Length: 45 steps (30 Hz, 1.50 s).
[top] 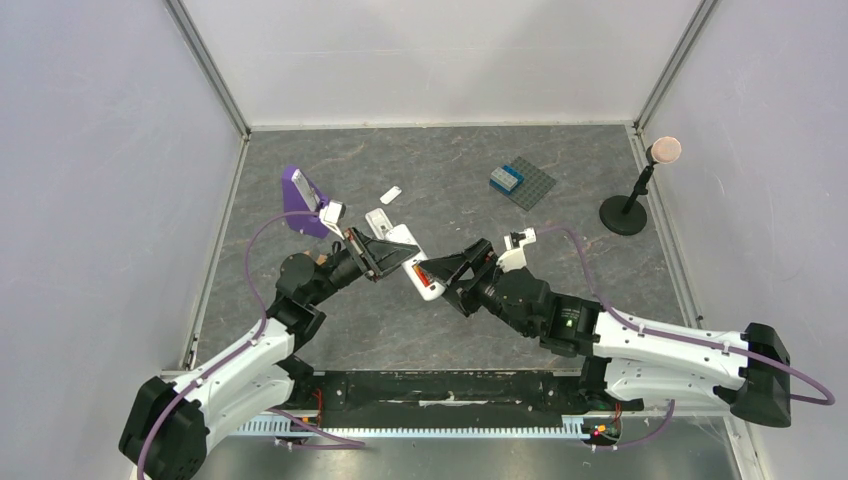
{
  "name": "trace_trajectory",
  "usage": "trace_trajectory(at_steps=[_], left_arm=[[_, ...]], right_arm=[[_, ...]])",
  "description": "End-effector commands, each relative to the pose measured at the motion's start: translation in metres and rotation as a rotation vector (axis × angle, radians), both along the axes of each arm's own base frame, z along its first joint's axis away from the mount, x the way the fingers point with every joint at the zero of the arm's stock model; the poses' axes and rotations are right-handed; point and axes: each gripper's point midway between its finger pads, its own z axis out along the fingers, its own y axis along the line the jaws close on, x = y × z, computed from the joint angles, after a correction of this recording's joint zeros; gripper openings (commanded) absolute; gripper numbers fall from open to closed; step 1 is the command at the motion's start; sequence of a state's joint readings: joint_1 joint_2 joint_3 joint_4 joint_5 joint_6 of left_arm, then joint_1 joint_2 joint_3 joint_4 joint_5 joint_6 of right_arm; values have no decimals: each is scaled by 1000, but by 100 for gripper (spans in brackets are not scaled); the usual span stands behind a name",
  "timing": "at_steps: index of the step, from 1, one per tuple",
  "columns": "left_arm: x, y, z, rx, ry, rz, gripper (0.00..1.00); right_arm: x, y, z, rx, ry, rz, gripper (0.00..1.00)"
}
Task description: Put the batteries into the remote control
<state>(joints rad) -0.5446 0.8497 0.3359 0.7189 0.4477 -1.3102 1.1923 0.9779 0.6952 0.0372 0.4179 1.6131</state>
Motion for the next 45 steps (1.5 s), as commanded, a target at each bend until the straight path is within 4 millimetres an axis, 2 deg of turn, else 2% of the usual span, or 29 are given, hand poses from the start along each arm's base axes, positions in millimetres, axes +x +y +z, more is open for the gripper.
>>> trace_trajectory(at_steps=[1, 7, 15, 24, 36, 45], left_arm=[[-8, 3, 19, -20, -127, -5, 2], [-12, 1, 16, -8, -135, -27, 2], [-17, 0, 17, -4, -156, -56, 2], [-15, 0, 15, 6, -139, -51, 2], [-14, 1, 23, -7, -130, -39, 2], [-9, 6, 41, -77, -97, -4, 2]], right_arm=[[8, -6, 14, 83, -15, -57, 78], [11, -3, 15, 71, -23, -52, 89], [12, 4, 14, 55, -28, -21, 82], [10, 9, 14, 28, -47, 12, 83], [8, 8, 4, 26, -32, 28, 55], [4, 10, -6, 1, -31, 59, 47]])
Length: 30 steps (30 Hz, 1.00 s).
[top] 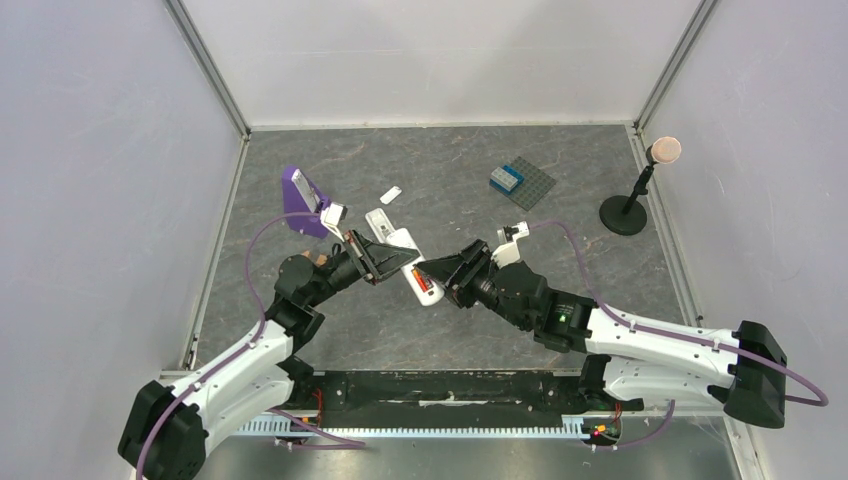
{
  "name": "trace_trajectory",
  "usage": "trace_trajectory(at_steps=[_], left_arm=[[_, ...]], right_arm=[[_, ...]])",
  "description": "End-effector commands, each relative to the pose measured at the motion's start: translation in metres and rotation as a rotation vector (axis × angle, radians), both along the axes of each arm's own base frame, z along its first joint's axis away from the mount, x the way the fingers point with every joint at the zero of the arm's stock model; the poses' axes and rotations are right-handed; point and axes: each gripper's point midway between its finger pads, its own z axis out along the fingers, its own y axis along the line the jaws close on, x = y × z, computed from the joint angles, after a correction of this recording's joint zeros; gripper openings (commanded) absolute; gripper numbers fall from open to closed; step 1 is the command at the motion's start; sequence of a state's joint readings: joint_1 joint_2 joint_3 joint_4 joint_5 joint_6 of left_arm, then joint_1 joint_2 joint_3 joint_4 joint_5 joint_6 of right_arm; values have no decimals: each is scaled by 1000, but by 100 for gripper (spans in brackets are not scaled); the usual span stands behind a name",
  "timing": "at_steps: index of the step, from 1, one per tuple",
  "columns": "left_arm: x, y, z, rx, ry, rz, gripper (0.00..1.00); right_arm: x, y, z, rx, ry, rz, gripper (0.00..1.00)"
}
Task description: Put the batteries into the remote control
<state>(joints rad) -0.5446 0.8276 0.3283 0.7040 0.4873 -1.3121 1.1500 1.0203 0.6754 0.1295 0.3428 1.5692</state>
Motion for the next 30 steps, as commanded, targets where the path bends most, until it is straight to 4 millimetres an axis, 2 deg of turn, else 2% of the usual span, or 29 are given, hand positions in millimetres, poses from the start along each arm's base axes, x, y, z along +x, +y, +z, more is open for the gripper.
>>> trace_trajectory(at_steps=[1, 4, 8, 11, 14, 18, 22, 24, 27, 29, 30], left_arm=[[1, 7, 44, -91, -93, 38, 2], [0, 7, 47, -100, -87, 36, 2], [2, 6, 36, -60, -76, 41, 2], [3, 6, 23, -15, -69, 53, 2], [8, 9, 6, 58, -54, 87, 2], [18, 20, -20, 212, -24, 167, 2], [29, 43, -48, 406, 32, 280, 2], [31, 58, -66, 507, 76, 333, 2], [30, 74, -80, 594, 99, 381, 2], [28, 73, -86, 596, 92, 366, 2], [27, 70, -92, 590, 102, 353, 2]], right_arm=[[-3, 1, -2, -5, -5, 21, 46], [-4, 1, -5, -13, -5, 30, 49], [-2, 1, 8, -11, -47, 34, 83], [1, -3, 22, -23, -109, 33, 97], [5, -12, 30, -46, -154, 19, 98], [12, -35, 28, -120, -215, -35, 98], [34, -62, 22, -279, -343, -112, 97], [51, -68, 16, -401, -404, -116, 95], [81, -63, 10, -585, -480, -71, 93], [102, -53, -11, -729, -470, -13, 93], [111, -46, -14, -777, -483, 13, 93]])
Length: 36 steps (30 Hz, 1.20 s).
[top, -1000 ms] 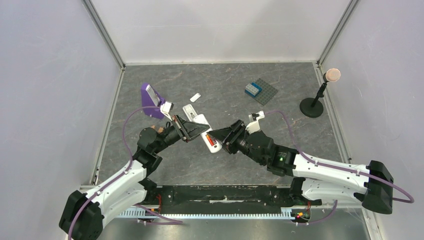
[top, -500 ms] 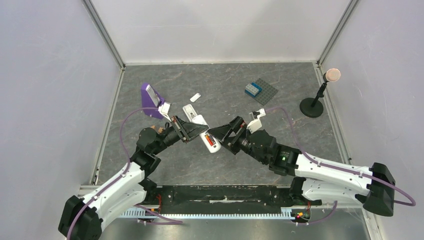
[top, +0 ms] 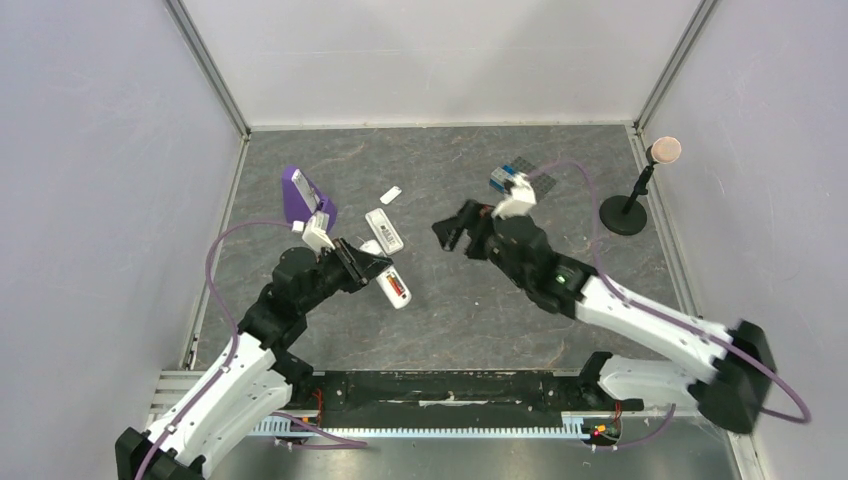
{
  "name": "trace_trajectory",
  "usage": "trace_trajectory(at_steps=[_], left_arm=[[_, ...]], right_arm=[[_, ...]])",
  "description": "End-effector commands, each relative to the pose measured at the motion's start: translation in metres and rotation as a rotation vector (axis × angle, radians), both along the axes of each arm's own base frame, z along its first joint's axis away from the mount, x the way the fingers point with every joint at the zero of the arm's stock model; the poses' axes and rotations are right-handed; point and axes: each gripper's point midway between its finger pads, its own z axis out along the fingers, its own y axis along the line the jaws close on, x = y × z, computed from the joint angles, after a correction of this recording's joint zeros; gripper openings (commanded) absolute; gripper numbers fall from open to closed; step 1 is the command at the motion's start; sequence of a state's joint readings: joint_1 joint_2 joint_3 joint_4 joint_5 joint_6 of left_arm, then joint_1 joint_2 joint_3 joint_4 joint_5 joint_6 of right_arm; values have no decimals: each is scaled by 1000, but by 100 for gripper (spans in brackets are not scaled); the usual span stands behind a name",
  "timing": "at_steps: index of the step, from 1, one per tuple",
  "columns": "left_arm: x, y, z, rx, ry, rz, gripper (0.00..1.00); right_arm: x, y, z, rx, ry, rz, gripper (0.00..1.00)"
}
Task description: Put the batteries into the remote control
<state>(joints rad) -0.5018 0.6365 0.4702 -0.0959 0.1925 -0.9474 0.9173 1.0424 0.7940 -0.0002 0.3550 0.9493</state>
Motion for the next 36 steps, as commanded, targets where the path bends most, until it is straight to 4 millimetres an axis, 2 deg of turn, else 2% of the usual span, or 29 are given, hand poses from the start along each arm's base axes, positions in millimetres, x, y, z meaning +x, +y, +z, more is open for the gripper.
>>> trace_trajectory(at_steps=[1, 5, 9, 15, 20, 23, 27, 29, 33, 36], left_arm=[[-1, 9, -24, 97, 3, 2, 2], [-2, -16, -39, 6, -2, -107, 2], [0, -32, -67, 11, 54, -191, 2], [10, -53, -100, 9, 138, -196, 2], [21, -70, -122, -48, 202, -100, 4], [25, -69, -126, -108, 185, 20, 3], [34, -72, -127, -132, 154, 114, 5], [37, -73, -131, -135, 161, 142, 10], [42, -74, -148, -126, 210, 191, 34], [38, -70, -167, -108, 286, 225, 45]], right_arm=[[41, 19, -21, -361, -80, 92, 92], [72, 31, -47, -495, -67, 127, 88], [86, 16, -73, -484, 21, 120, 88], [76, -14, -91, -445, 83, 102, 87], [57, -27, -90, -387, 95, 95, 87], [48, -30, -88, -348, 93, 92, 88], [37, -35, -96, -326, 114, 95, 88], [32, -39, -99, -327, 125, 95, 90], [22, -47, -104, -318, 139, 87, 92], [14, -51, -108, -322, 159, 93, 91]])
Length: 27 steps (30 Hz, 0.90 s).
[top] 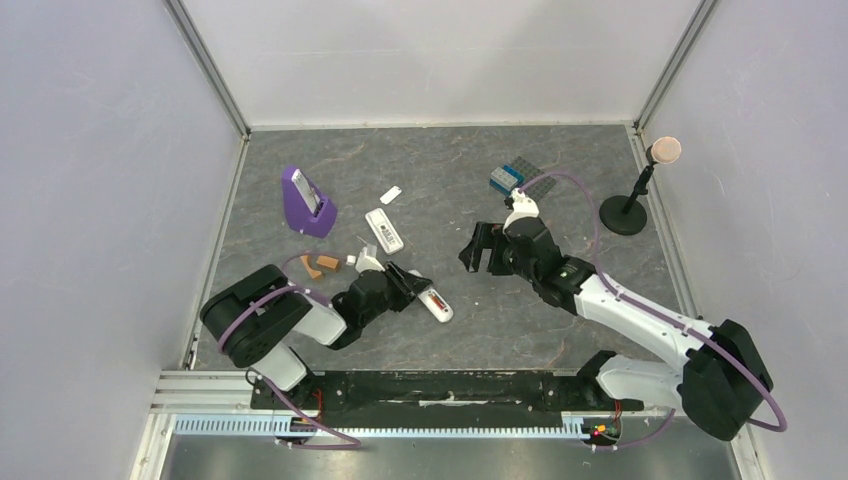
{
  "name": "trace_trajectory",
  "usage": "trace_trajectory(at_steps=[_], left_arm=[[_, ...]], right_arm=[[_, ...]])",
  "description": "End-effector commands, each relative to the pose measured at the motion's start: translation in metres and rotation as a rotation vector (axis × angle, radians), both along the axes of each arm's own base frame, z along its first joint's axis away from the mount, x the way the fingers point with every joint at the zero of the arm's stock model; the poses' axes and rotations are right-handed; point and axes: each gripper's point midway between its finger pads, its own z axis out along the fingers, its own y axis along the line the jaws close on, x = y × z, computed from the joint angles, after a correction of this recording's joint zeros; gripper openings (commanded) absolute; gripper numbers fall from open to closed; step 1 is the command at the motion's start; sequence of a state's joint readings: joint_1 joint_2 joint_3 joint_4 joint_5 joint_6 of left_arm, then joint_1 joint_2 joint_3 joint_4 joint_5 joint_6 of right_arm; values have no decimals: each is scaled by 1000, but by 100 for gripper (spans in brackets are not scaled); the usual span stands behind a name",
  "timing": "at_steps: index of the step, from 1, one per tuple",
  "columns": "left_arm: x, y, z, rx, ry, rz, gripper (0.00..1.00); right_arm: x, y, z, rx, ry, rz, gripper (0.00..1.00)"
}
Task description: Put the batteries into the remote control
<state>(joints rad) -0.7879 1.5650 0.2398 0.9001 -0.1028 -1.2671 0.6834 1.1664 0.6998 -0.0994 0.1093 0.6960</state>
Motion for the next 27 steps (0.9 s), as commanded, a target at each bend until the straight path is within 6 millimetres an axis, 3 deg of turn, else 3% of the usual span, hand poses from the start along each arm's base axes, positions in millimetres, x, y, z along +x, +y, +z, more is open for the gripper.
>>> trace_trajectory(at_steps=[1, 3, 4, 7, 13, 18, 20, 24, 27], left_arm=[[13, 9, -8, -26, 51, 143, 54], [6, 16, -18, -1, 94, 166, 70], [3, 20, -21, 16, 116, 180, 72], [-9, 35, -31, 119, 186, 200, 74], [-34, 73, -33, 377, 314, 229, 76], [-51, 86, -34, 459, 375, 201, 78], [-56, 92, -33, 480, 383, 198, 84], [-50, 104, -11, 521, 282, 193, 85], [-28, 96, 32, 498, 79, 150, 85]], right_arm=[[-8, -3, 7, 34, 2, -4, 91], [-12, -5, 5, 34, 11, -4, 91], [-14, -6, 3, 34, 16, -6, 91], [-18, -9, 2, 39, 25, -7, 91], [-24, -8, -9, 39, 62, 3, 91], [-27, -6, -22, 19, 92, 23, 90], [-29, -6, -25, 17, 96, 31, 88], [-35, -5, -34, 16, 104, 61, 83], [-40, -12, -47, -8, 118, 47, 83]])
